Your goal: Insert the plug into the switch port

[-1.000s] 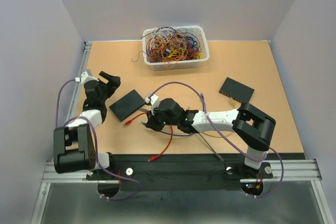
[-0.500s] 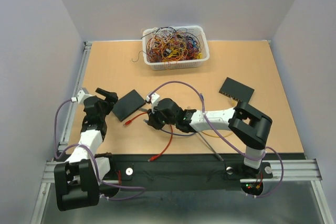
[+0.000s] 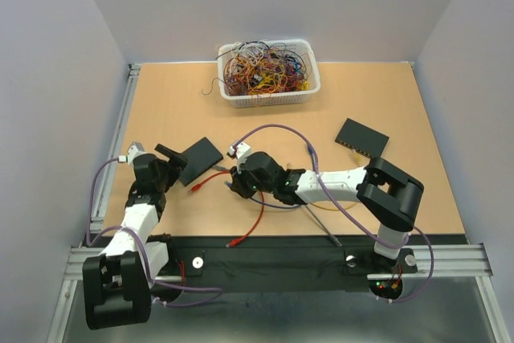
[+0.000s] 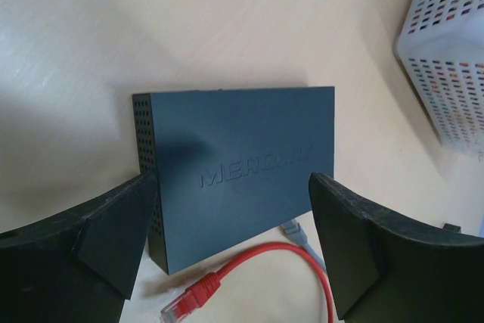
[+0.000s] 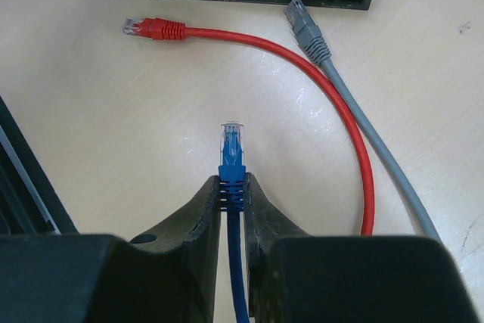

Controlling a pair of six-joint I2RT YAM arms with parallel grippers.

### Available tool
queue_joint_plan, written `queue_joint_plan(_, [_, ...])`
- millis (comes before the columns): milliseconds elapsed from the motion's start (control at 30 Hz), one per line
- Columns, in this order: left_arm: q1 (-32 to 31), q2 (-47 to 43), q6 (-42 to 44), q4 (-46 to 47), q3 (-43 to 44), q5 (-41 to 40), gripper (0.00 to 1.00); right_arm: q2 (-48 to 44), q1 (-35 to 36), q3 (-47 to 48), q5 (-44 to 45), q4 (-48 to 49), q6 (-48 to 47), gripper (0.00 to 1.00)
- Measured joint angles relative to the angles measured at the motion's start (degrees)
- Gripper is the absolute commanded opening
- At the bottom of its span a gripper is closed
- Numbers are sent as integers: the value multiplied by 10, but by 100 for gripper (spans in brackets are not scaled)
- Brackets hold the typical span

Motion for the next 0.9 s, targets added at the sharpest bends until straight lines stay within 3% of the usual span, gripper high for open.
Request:
queue_joint_plan(333, [-30,-7,1,-21,-9,-17,89,-11,0,-10,4,-3,0,0])
queue_joint_plan(900, [-216,252,-33,129,96,-57,88,-52,0,-29,87,-17,0,0])
